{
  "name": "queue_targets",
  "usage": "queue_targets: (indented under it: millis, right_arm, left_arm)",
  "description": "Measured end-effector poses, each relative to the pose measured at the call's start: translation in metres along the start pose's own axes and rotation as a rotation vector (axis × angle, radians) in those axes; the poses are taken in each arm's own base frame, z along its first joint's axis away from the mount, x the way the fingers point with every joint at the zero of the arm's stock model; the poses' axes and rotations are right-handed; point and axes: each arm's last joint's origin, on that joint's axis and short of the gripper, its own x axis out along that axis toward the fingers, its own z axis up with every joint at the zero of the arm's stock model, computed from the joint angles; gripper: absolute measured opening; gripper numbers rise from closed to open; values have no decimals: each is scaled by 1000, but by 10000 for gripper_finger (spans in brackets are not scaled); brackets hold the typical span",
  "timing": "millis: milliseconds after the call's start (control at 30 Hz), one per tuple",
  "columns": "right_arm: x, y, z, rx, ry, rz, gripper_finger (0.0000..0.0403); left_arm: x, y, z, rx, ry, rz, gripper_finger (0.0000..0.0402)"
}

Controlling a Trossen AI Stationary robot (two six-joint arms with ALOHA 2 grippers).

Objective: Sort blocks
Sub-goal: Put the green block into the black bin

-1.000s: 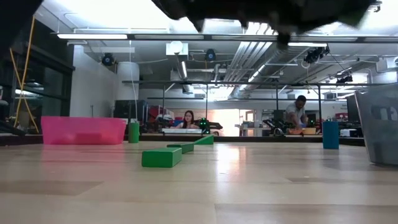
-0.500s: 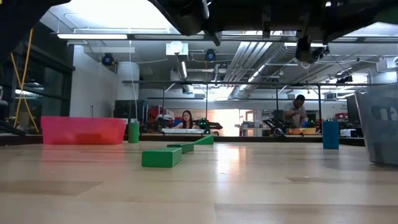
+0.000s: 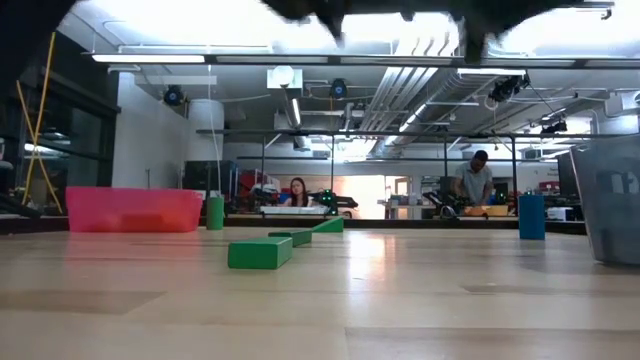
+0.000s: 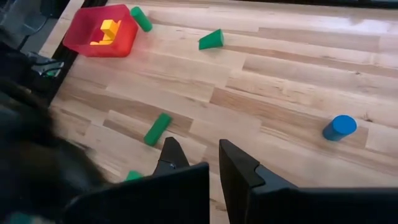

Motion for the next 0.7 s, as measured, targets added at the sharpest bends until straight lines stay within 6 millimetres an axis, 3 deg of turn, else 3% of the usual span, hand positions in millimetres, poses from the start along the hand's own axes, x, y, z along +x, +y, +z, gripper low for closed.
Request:
queue_targets:
  millis: [133, 233, 367, 567, 700]
  right_arm:
    - [0, 0, 0, -31, 0, -1, 0]
    - [0, 0, 1, -44, -14, -1, 0]
    - [0, -1, 1, -53, -28, -5, 0]
    - [0, -1, 2, -51, -50, -6, 0]
    - [0, -1, 2, -47, -74, -3, 0]
  left_arm:
    - [-48, 11, 53, -12, 193, -7, 156]
    - [-87, 23, 62, -27, 413, 47, 154]
    - [-129, 27, 43, -161, 515, 109, 150]
    - [-174, 9, -13, -392, 377, 329, 149]
    - [-195, 1, -29, -533, 288, 453, 149]
